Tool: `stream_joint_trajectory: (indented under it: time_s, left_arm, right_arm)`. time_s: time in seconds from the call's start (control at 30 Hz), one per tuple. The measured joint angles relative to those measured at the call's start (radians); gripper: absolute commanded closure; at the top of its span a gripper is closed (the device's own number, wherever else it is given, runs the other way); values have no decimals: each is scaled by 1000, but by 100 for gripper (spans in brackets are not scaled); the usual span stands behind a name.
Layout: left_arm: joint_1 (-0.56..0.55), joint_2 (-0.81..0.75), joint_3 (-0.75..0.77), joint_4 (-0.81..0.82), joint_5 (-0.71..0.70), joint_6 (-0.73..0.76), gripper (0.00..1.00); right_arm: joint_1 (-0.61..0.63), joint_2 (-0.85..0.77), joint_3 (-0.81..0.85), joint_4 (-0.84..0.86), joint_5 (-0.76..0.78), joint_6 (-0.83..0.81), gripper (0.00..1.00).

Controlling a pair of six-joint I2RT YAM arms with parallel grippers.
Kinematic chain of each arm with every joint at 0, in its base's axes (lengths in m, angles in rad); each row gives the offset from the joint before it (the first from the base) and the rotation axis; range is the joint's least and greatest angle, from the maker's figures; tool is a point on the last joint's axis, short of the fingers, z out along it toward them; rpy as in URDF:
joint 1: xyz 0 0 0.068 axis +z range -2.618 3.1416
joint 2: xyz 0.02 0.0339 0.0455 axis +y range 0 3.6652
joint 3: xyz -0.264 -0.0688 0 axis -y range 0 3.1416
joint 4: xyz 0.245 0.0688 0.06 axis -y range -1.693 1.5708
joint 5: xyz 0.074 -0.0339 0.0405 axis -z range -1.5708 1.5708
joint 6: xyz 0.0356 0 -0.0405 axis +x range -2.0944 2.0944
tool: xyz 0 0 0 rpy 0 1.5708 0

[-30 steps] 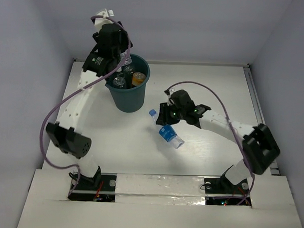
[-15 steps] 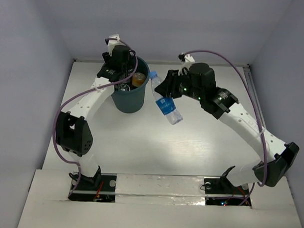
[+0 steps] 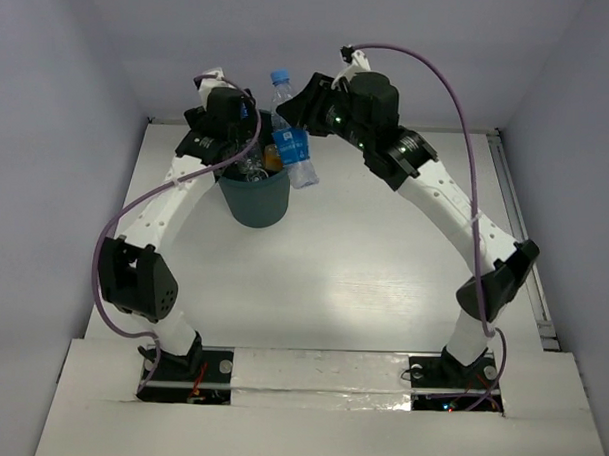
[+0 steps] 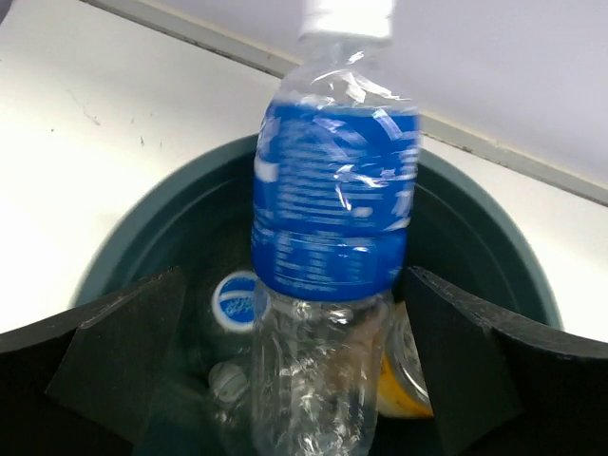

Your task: Put the plastic bottles in the bin

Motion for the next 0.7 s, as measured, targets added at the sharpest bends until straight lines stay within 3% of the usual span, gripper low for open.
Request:
stream_joint_trajectory:
  time_s: [0.17,0.37,0.57,0.7]
  left_arm:
    - [16,-80,58,-40,44,-25,1]
    - [36,-299,58,-33,105,-81,1]
    - [41,-483,-50,-9,186,-140,2]
    - [41,-539,-163,-22,231,-158,2]
  right_arm:
    - [0,119,64,41,63,90,68]
    - [0,253,150,93,167,197,67]
    - [-2,432,389,75,281,193,59]
    - [-16,473,405,56,293,155,53]
